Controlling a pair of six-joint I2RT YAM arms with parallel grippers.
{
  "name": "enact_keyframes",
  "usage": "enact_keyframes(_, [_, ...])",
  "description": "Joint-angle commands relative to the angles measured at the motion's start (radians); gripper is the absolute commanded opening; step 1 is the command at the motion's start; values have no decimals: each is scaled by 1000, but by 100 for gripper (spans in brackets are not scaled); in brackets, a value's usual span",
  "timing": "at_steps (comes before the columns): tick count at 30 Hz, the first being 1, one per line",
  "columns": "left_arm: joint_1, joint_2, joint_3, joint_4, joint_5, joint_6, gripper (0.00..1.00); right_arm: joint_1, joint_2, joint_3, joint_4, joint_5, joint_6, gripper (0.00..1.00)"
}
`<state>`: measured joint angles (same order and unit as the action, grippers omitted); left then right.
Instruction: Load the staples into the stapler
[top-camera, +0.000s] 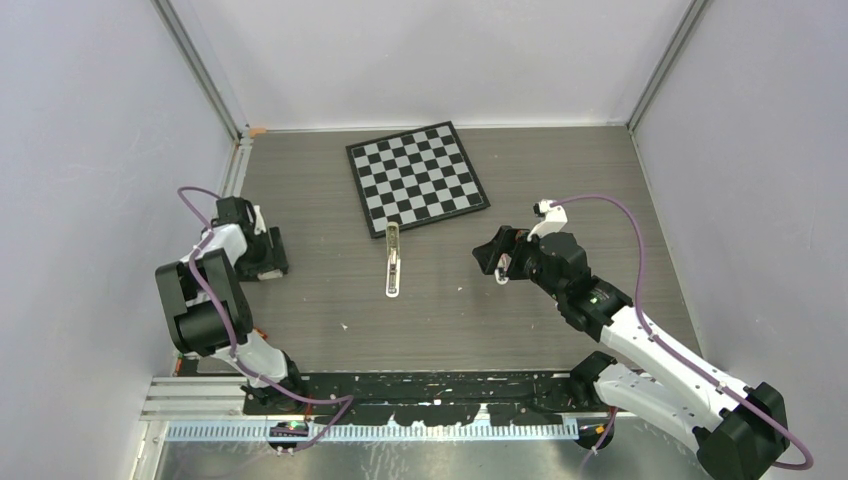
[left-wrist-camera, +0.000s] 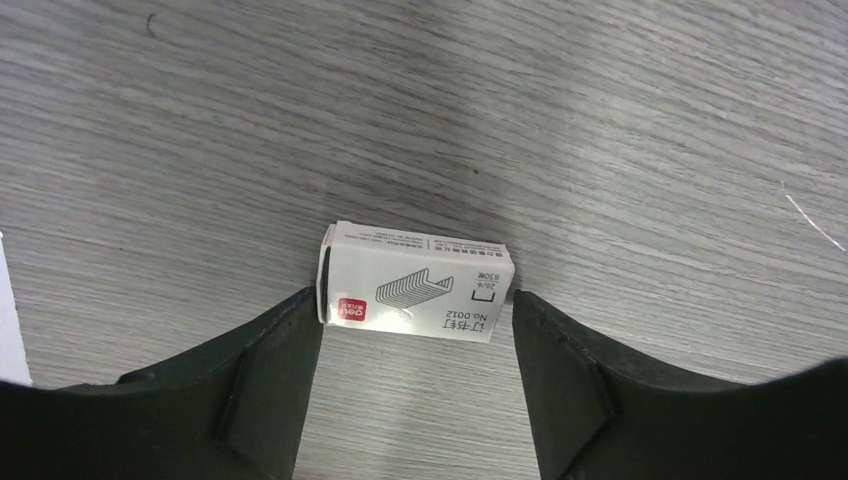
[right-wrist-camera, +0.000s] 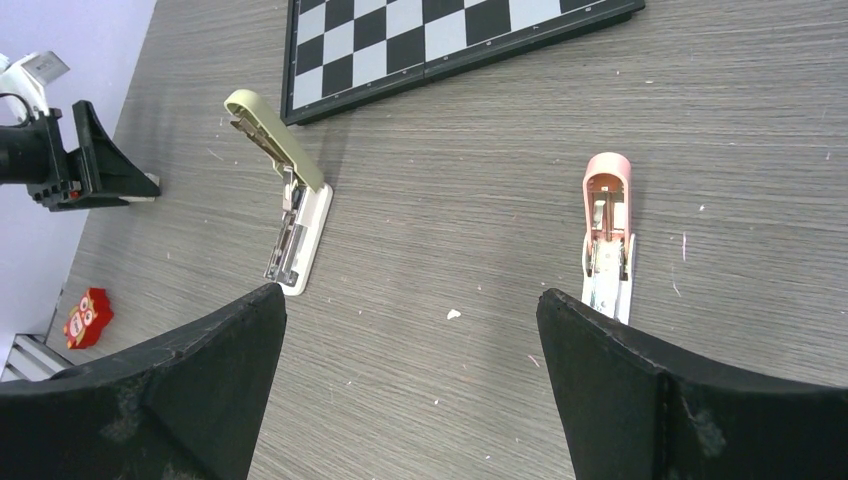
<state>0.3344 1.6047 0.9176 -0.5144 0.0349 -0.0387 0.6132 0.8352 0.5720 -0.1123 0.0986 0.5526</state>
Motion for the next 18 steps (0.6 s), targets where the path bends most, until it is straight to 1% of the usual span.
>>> enact_keyframes(1, [-15,20,49,-11,22,25,68,-3,-21,-4,42,3,-2,100])
enact_keyframes(10, [-55,16,58,-20,13,29,58,-3,-17,-9,43,6,-3,100])
enact_keyframes(14, [-102,-2,64,-31,11,19,55,-3,-13,-11,37,-2,-2,100])
enact_keyframes(18, [-187,-39,68,-50,-6,-10,54,-3,-27,-6,15,-14,7,100])
